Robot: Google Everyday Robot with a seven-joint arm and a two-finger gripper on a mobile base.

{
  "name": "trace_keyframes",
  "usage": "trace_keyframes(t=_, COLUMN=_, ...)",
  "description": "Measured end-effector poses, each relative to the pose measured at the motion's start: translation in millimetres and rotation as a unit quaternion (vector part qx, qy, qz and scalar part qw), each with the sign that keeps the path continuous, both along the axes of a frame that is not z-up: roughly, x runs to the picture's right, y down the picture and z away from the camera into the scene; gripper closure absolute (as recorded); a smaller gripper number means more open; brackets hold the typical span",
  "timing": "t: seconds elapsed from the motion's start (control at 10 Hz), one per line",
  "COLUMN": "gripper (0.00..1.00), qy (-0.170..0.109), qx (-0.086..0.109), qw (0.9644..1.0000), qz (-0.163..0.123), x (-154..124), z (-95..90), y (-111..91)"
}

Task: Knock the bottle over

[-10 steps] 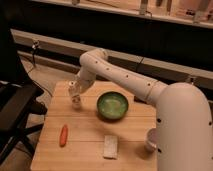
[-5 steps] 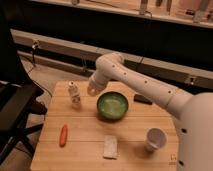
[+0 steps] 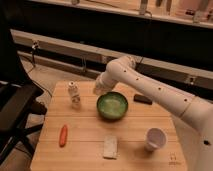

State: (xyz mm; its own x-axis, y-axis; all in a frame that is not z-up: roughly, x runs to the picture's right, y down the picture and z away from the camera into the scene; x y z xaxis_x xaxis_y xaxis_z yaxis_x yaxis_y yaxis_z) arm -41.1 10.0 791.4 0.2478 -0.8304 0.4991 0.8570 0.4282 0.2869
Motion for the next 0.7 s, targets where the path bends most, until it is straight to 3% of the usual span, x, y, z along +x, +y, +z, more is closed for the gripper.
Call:
trace_keyframes(t=0.3, gripper=1.0, qy=-0.015, qx=0.021, qw=0.9996, qz=-0.013, x=-21.5, z=10.0, y=-20.4)
trace_keyframes(t=0.7, gripper=1.0, qy=-0.024, qx=0.033, qw=0.9983, qz=-0.042, x=-55.4, z=32.8, y=-48.8)
